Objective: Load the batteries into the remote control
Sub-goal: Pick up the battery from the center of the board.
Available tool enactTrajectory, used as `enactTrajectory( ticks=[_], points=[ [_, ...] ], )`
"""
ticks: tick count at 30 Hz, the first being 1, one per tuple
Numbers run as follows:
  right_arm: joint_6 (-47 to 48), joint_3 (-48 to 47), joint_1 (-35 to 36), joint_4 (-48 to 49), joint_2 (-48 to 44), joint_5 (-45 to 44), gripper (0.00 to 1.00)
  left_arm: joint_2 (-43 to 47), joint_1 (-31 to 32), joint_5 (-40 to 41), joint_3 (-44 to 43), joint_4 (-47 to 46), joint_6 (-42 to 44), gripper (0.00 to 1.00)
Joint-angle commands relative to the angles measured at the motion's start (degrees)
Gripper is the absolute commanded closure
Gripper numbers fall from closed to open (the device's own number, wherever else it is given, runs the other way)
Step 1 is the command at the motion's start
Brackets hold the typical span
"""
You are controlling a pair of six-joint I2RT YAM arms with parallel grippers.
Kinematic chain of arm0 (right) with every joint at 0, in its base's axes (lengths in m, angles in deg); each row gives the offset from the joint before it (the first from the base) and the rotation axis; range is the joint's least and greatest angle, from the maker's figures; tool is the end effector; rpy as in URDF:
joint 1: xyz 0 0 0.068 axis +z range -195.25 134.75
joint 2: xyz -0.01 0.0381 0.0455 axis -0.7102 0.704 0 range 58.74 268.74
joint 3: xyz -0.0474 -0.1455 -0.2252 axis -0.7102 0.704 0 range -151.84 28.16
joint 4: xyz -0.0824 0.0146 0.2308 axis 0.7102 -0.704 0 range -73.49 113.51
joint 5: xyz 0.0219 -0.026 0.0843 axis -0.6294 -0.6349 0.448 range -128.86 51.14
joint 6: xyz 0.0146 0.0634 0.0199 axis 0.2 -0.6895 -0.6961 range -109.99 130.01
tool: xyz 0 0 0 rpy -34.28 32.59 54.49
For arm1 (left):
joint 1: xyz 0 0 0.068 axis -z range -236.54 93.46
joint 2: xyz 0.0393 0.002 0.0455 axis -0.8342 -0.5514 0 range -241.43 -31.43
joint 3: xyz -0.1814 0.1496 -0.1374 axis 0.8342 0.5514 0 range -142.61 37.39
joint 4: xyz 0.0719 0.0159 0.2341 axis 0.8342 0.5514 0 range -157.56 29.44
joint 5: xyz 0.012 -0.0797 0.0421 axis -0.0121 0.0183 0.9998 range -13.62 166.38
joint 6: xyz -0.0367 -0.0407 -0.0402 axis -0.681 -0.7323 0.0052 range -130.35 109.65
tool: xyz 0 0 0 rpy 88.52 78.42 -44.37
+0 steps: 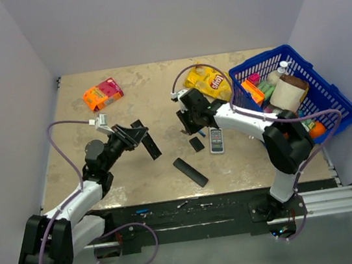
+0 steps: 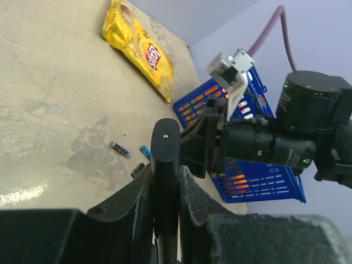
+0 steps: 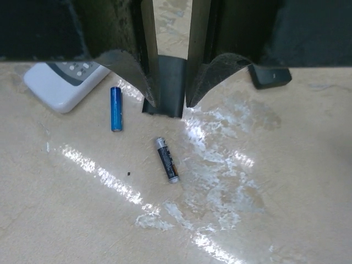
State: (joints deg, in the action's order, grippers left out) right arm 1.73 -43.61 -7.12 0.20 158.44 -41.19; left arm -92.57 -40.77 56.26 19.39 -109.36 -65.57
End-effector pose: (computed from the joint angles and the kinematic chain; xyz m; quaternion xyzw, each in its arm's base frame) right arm 0.2958 0.2295 0.2192 -0.2365 0.9131 0.1130 0.3125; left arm 0.2117 -0.0794 0.2293 -0.1228 0.7042 -0.5012 0.4876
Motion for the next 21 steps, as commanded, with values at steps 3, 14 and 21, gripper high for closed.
enactTrajectory(
  ticks=[3, 14, 21],
  points=[
    [5.4, -7.3, -1.2, 1.0, 7.5, -4.0, 0.71, 3.0, -0.4, 0.9, 0.2, 3.0, 4.0, 1.0],
    [7.7, -11.5, -1.3, -3.2, 15.2, -0.8, 0.72, 3.9, -0.5, 0.8, 0.1, 5.5, 4.7, 1.0],
    [8.0, -12.3, -1.3, -4.5, 17.1, 1.4, 0.75, 2.5, -0.5, 1.0, -1.4, 5.9, 6.0, 1.0]
  ],
)
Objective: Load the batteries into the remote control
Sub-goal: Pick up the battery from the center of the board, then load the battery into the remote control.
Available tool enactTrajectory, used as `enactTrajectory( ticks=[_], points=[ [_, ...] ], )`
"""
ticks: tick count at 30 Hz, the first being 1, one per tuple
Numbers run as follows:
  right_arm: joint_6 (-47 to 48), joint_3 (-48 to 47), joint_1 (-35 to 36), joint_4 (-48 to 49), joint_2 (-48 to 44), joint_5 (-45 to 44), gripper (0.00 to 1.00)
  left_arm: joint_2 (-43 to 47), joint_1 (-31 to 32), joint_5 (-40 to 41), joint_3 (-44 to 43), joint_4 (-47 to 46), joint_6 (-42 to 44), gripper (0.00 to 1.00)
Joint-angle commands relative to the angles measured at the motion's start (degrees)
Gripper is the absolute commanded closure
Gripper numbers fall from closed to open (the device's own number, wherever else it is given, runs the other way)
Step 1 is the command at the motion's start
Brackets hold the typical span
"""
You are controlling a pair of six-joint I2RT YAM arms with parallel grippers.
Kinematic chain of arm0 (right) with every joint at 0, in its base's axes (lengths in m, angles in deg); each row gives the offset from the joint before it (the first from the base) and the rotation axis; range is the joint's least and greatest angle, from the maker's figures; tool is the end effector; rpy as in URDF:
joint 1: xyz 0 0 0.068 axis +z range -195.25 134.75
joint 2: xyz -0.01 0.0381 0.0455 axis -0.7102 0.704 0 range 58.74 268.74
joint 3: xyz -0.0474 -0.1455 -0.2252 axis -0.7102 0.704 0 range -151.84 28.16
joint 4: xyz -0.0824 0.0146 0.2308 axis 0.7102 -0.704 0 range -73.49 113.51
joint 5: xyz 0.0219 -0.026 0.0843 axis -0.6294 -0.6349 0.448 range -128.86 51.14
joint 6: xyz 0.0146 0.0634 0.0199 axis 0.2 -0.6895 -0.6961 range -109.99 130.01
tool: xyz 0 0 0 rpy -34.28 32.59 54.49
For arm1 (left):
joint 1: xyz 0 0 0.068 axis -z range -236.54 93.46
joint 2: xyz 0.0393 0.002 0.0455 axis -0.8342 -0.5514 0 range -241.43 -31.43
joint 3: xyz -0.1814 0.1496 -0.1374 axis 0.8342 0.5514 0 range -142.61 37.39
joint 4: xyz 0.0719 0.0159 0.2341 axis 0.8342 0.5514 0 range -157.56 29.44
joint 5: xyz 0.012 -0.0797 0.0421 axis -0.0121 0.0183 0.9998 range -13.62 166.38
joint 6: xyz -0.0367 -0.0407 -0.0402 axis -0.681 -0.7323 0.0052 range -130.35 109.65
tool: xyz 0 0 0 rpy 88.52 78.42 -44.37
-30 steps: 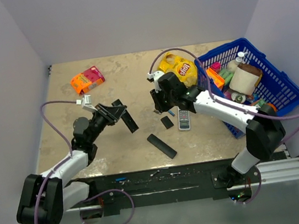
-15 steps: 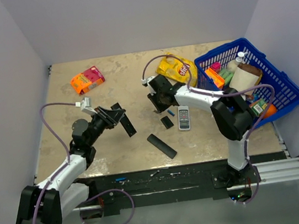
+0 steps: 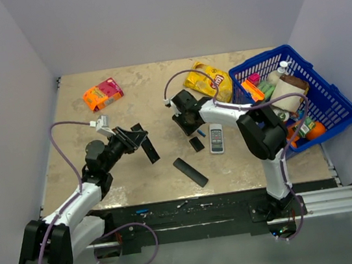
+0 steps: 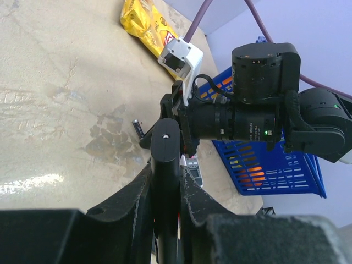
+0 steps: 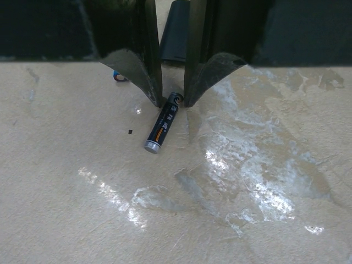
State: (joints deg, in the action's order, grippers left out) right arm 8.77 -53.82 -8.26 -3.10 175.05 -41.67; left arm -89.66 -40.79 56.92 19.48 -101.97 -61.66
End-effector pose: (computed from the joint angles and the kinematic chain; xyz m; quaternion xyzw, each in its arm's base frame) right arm 0.3380 0.2514 0.1583 -0.2912 0.9229 0.0597 0.2447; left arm 0.2054 -0.0770 0.2229 -0.1157 0.7316 -0.4692 0.4809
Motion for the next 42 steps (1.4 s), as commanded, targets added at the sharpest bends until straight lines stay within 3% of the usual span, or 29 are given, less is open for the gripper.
enactTrajectory(
  ticks=[1, 11, 19, 25, 32, 42],
  points=[
    [1.0, -2.3, -0.2, -1.3, 0.7, 1.9, 0.75, -0.6, -0.5, 0.4, -1.6, -1.4, 2.1, 1.0],
    [-1.9, -0.6, -0.1, -2.7, -2.7, 3.9, 0.94, -1.9, -0.5, 0.7, -3.7, 0.1, 4.3, 1.0],
    [-0.4, 3.9, 1.4, -4.9, -12.3, 7.0, 0.98, -2.8, -0.5, 1.6, -4.8, 0.2, 6.6, 1.0],
    [-3.2, 4.9, 4.8, -5.6, -20.1, 8.4, 1.0, -5.0, -0.5, 1.1, -2.3, -7.4, 0.9, 1.0],
    [-11.7, 1.3, 9.7, -5.9, -24.9, 13.2, 1.0, -9.9, -0.2, 1.4, 1.1, -22.9, -7.4, 1.0],
    [-16.9, 0.7, 13.4, -4.1, -23.8, 17.6, 1.0, -11.4, 0.3, 1.5, 0.1, -27.2, -10.0, 1.0]
  ],
)
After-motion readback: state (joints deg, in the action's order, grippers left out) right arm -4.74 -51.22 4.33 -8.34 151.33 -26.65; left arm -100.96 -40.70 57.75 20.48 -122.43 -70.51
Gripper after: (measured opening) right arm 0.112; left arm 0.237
